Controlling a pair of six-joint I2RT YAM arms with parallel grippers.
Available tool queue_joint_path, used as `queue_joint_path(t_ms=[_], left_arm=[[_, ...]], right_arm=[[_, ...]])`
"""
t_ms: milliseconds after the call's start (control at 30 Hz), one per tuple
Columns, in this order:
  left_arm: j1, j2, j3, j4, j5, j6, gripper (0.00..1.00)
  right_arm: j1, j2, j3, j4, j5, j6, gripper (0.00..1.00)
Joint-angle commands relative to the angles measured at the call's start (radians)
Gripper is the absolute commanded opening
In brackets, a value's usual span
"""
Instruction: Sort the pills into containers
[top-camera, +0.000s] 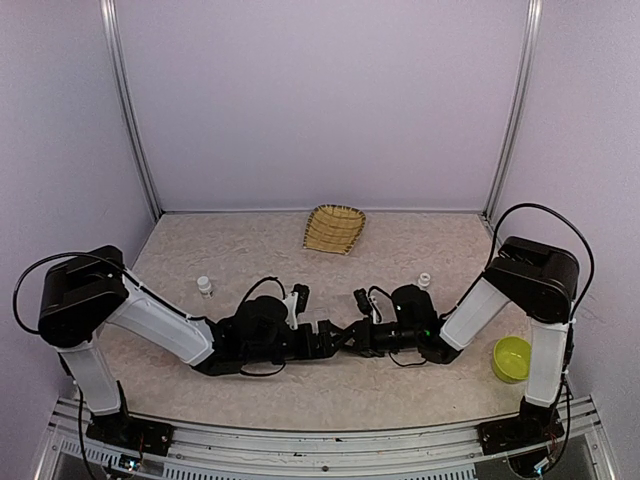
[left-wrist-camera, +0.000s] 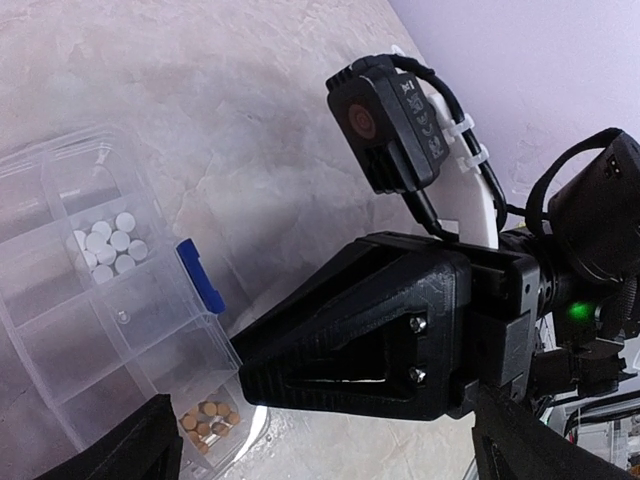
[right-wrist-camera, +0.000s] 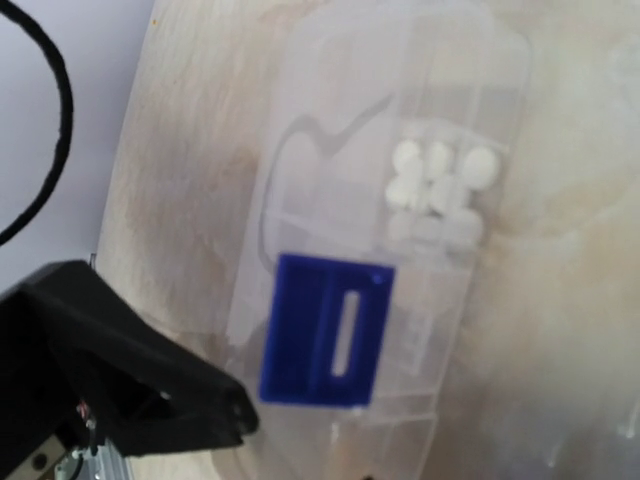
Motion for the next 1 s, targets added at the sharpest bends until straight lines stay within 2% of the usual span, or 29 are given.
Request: queue_joint_path(t_ms=[0, 133, 267, 300, 433, 500, 967], left_arm=[[-0.001, 0.028, 0.04, 0.007, 0.013, 0.006, 0.99], [0.0, 0.049, 0.062, -0.026, 0.01, 0.006, 0.99], [0.0, 0.07, 0.081, -0.07, 0.007, 0.003, 0.99], [0.001, 0.074, 0.084, -0.075, 0.007, 0.003, 0.99], [0.0, 0.08, 0.077, -0.07, 0.013, 0.001, 0.99], [-0.001, 0.077, 0.065, -0.049, 0.018, -0.002, 0.99], [0.001, 0.069, 0.035, 0.008, 0.039, -0.009, 0.99]], right_arm=[[0.0, 0.018, 0.018, -0.049, 0.014, -0.021, 0.19], [0.0, 0.004, 0.019, -0.088, 0.031, -0.038, 0.2], [0.0, -0.036, 0.021, -0.162, 0.071, -0.08, 0.27], [0.0, -0.052, 0.022, -0.185, 0.086, -0.092, 0.29], [0.0, -0.108, 0.048, -0.285, 0.141, -0.164, 0.51], [0.0, -0.119, 0.069, -0.328, 0.158, -0.191, 0.56], [0.0, -0.048, 0.194, -0.432, 0.209, -0.238, 0.69]])
